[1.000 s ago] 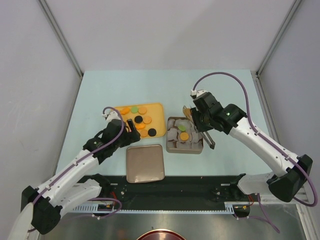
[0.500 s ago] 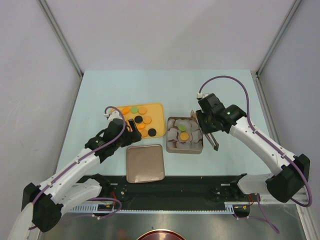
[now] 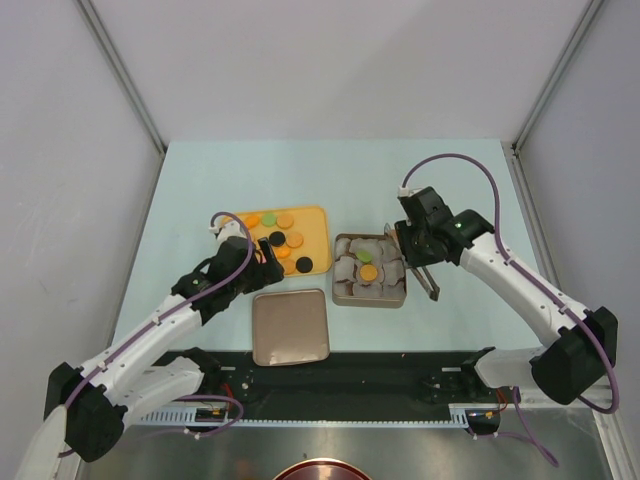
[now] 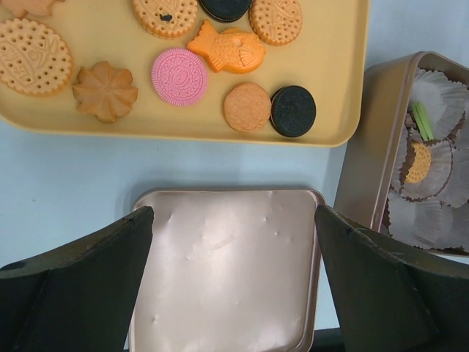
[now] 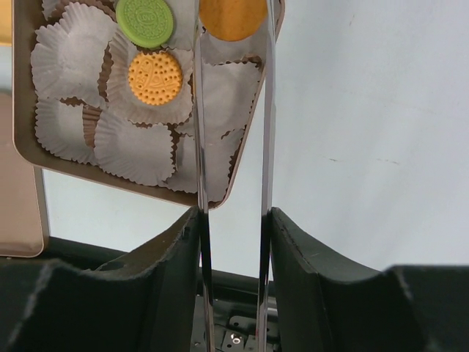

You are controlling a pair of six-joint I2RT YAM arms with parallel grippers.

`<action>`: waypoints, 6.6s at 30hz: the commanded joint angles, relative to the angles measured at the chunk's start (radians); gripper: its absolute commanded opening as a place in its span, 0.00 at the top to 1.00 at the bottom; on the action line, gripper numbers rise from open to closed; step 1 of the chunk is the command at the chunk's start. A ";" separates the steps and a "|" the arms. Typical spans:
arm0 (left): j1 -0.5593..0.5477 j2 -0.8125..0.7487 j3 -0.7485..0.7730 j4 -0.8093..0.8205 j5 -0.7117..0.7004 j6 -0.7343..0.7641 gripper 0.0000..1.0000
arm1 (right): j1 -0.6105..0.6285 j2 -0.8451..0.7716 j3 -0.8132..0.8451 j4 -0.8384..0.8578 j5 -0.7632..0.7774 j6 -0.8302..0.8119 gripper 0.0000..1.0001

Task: Pack the cookies

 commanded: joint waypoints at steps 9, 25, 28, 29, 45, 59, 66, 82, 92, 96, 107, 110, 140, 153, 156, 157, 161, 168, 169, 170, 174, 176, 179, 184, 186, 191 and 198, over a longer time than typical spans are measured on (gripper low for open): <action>-0.003 0.002 0.031 0.026 0.007 0.001 0.04 | -0.005 0.003 0.005 0.033 -0.010 -0.013 0.48; -0.003 -0.030 0.034 0.004 -0.005 0.000 0.04 | 0.062 -0.030 0.056 0.116 -0.064 0.036 0.44; -0.003 -0.047 0.031 -0.002 -0.008 -0.002 0.04 | 0.145 0.018 0.105 0.139 -0.067 0.051 0.44; -0.003 -0.050 0.031 -0.008 -0.013 -0.008 0.03 | 0.163 0.064 0.120 0.156 -0.068 0.057 0.44; 0.055 -0.145 0.060 -0.169 -0.100 -0.031 0.00 | 0.303 0.607 0.625 0.145 -0.120 -0.030 0.44; 0.063 -0.139 0.045 -0.159 -0.105 -0.006 0.00 | 0.286 0.692 0.608 0.136 -0.124 -0.044 0.44; 0.061 -0.130 0.039 -0.148 -0.097 -0.009 0.00 | 0.274 0.738 0.631 0.150 -0.140 -0.044 0.44; 0.061 -0.125 0.046 -0.149 -0.100 0.001 0.00 | 0.268 0.799 0.682 0.098 -0.145 -0.056 0.44; 0.063 -0.111 0.035 -0.126 -0.076 -0.003 0.00 | 0.268 0.782 0.665 0.036 -0.147 -0.072 0.46; 0.063 -0.113 0.035 -0.128 -0.079 -0.002 0.00 | 0.266 0.779 0.674 0.018 -0.136 -0.072 0.53; 0.063 -0.110 0.039 -0.123 -0.073 -0.002 0.00 | 0.239 0.635 0.702 -0.010 -0.061 -0.064 0.59; 0.063 -0.110 0.039 -0.120 -0.070 -0.003 0.00 | 0.233 0.554 0.668 -0.022 -0.036 -0.066 0.59; 0.060 0.065 0.029 0.010 0.058 -0.040 0.03 | 0.197 -0.045 0.119 -0.255 0.084 0.020 0.58; 0.060 0.066 0.025 0.016 0.071 -0.035 0.03 | 0.133 -0.045 0.071 -0.258 0.007 0.042 0.57; 0.060 0.073 0.020 0.029 0.084 -0.035 0.03 | 0.121 -0.046 0.048 -0.258 0.005 0.048 0.57; 0.060 0.076 0.019 0.032 0.087 -0.035 0.03 | 0.117 -0.045 0.044 -0.257 0.001 0.052 0.57; 0.060 0.086 0.023 0.036 0.099 -0.032 0.03 | 0.107 -0.036 0.038 -0.246 -0.013 0.049 0.57; 0.060 0.076 0.016 0.036 0.091 -0.029 0.03 | 0.105 -0.020 0.038 -0.241 -0.019 0.043 0.56; 0.060 0.079 0.016 0.038 0.091 -0.029 0.03 | 0.105 -0.019 0.038 -0.240 -0.021 0.043 0.55; 0.060 0.077 0.016 0.038 0.093 -0.031 0.03 | 0.107 -0.019 0.036 -0.240 -0.019 0.042 0.55; 0.060 0.082 0.017 0.038 0.093 -0.031 0.03 | 0.105 -0.017 0.036 -0.240 -0.022 0.040 0.52; 0.060 0.085 0.019 0.039 0.093 -0.031 0.03 | 0.105 -0.019 0.038 -0.240 -0.016 0.040 0.48; 0.060 0.086 0.019 0.038 0.093 -0.031 0.03 | 0.105 -0.017 0.038 -0.238 -0.013 0.042 0.45; 0.060 0.088 0.019 0.038 0.091 -0.032 0.03 | 0.105 -0.014 0.038 -0.231 -0.002 0.043 0.44; 0.060 0.085 0.019 0.035 0.090 -0.032 0.03 | 0.105 -0.013 0.038 -0.231 0.004 0.043 0.43; 0.060 0.080 0.017 0.033 0.087 -0.032 0.03 | 0.105 -0.029 0.039 -0.206 0.005 0.051 0.45; 0.060 0.086 0.023 0.035 0.088 -0.031 0.03 | 0.142 -0.065 0.076 -0.280 0.028 0.069 0.55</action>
